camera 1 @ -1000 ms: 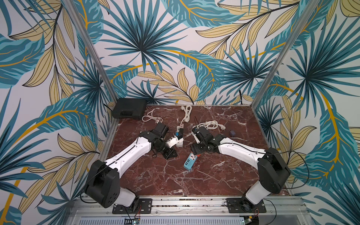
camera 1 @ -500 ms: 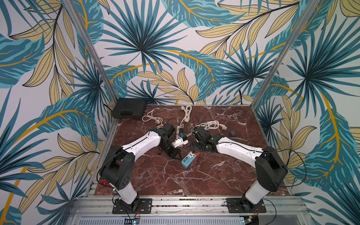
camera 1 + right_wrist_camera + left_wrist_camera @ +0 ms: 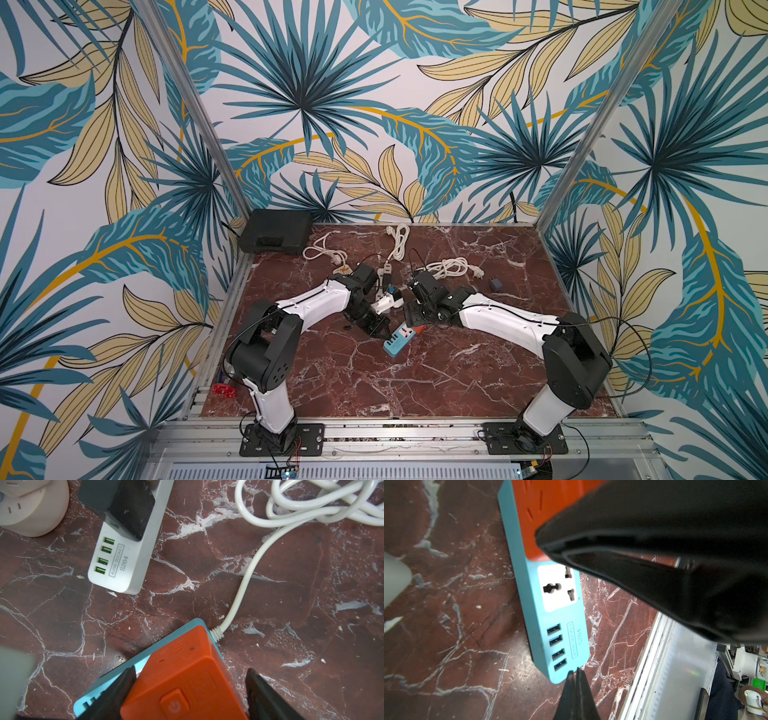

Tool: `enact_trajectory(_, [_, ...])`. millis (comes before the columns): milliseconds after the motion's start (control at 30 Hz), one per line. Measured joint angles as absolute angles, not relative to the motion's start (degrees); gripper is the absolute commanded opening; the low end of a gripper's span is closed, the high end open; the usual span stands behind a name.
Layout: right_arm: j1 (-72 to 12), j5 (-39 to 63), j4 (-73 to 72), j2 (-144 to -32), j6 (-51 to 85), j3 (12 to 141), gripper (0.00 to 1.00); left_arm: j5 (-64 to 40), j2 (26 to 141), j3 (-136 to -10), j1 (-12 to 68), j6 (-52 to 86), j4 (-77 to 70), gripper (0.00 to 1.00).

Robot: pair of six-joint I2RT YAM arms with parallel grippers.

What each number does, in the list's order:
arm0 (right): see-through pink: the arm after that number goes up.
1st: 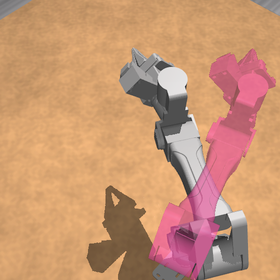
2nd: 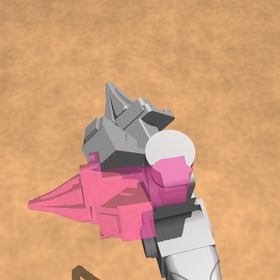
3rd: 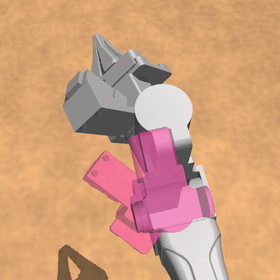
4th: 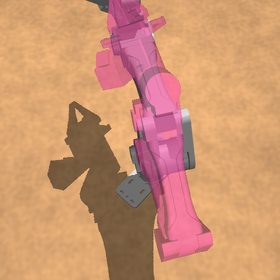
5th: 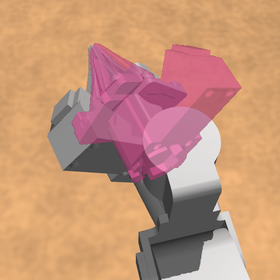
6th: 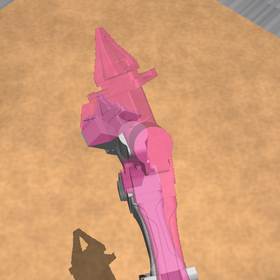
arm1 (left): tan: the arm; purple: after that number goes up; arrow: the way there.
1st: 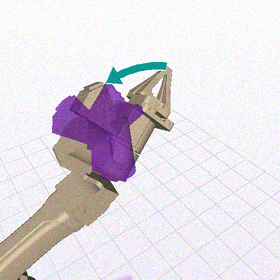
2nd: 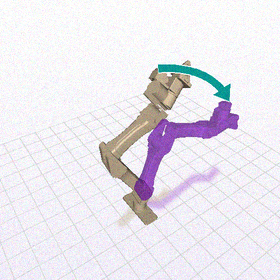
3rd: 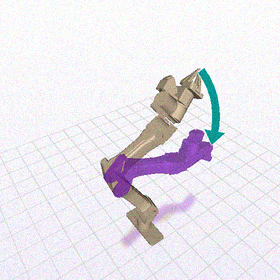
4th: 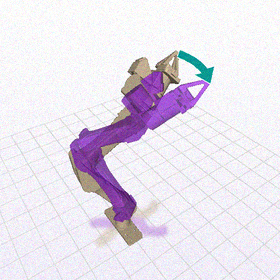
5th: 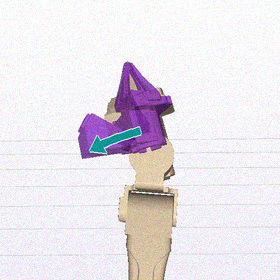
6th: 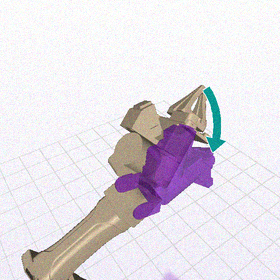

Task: Pull the plug off the socket
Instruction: Remove the plug from the socket.

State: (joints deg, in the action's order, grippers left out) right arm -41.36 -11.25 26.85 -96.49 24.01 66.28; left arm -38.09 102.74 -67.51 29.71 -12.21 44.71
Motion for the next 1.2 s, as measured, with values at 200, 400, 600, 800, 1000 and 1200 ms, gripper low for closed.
enact_trajectory(200, [-41.47,-11.55,26.87,-96.49,24.01,66.28,0.0,-37.08,104.29,-67.11,29.76,-11.92,44.21,0.0])
enact_trajectory(400, [-41.58,-12.19,26.85,-96.49,24.27,66.28,0.0,-37.6,105.86,-67.16,29.8,-11.11,43.99,0.0])
enact_trajectory(600, [-42.15,-13.52,26.87,-96.49,24.47,66.28,0.0,-37.85,106.34,-67.4,29.8,-10.37,43.92,0.0])
enact_trajectory(800, [-43.7,-16.34,27.2,-96.49,24.43,66.32,0.0,-37.89,106.96,-67.88,29.8,-9.54,43.88,0.0])
enact_trajectory(1000, [-46.19,-20.51,28.16,-96.86,24.23,67.2,0.0,-37.87,107.48,-68.69,29.8,-9.32,45.08,0.0])
enact_trajectory(1200, [-47.46,-22.87,28.38,-96.88,23.97,67.55,0.0,-37.89,107.74,-69.19,29.78,-9.15,45.95,0.0])
